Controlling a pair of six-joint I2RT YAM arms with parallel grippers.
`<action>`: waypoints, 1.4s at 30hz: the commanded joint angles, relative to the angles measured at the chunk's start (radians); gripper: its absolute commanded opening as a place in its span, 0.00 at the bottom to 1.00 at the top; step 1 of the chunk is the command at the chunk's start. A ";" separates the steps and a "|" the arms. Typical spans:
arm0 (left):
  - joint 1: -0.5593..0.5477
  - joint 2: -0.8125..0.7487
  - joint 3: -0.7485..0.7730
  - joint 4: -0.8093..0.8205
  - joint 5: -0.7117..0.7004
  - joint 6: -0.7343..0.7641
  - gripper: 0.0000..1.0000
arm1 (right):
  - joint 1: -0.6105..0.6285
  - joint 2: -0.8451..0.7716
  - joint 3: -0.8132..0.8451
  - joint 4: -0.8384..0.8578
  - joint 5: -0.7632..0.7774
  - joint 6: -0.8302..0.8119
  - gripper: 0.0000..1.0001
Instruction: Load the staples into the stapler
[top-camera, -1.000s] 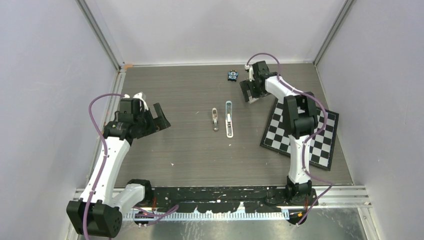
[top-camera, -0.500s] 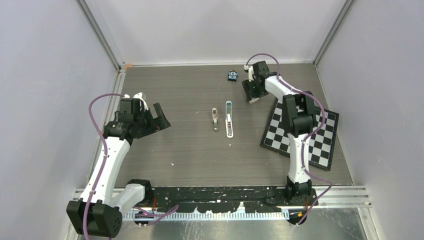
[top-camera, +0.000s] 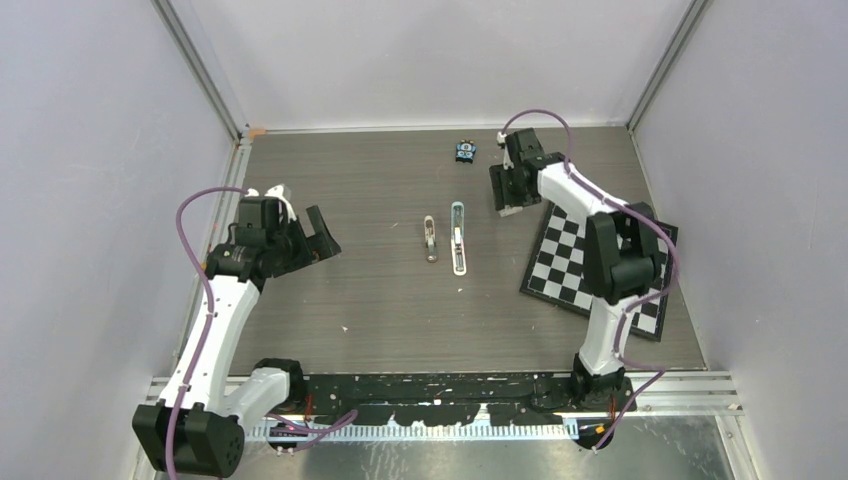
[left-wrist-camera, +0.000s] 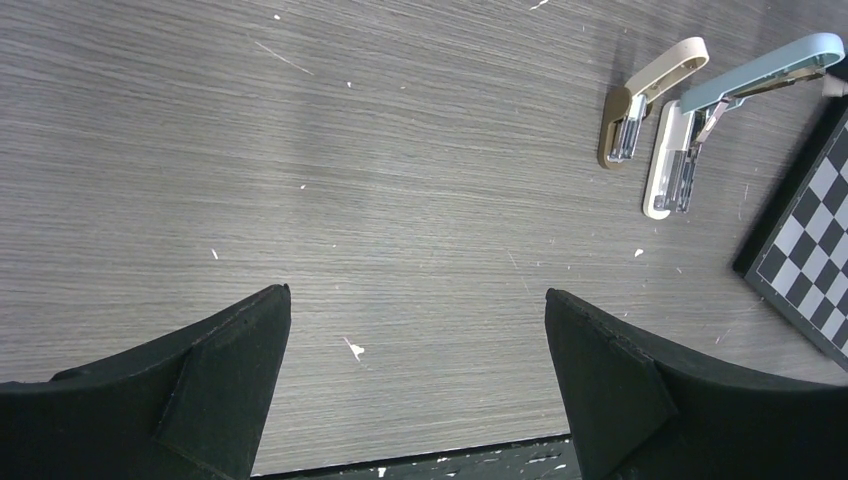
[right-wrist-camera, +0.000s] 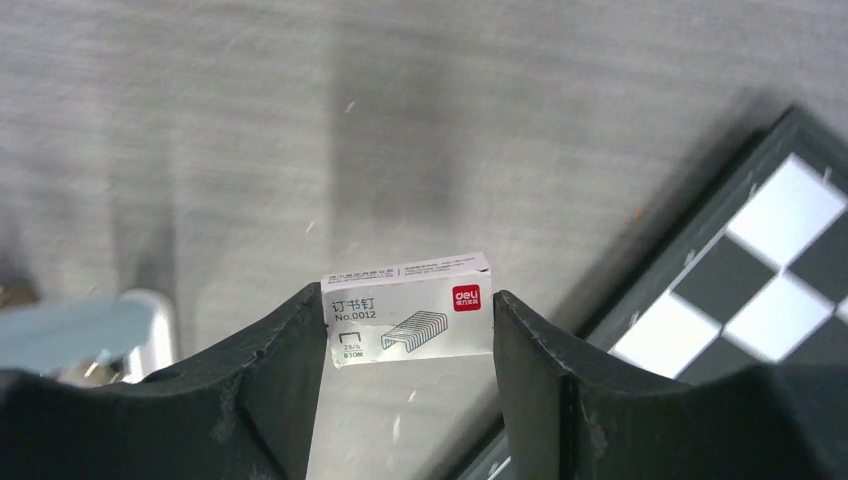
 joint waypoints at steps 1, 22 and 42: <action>-0.009 -0.035 -0.005 0.041 0.015 0.017 1.00 | 0.101 -0.211 -0.125 -0.050 0.094 0.179 0.57; -0.043 -0.074 -0.015 0.055 -0.009 0.037 0.98 | 0.733 -0.360 -0.435 0.021 0.387 0.803 0.57; -0.123 -0.156 -0.106 0.187 0.038 0.220 0.90 | 0.799 -0.334 -0.444 0.060 0.319 0.828 0.82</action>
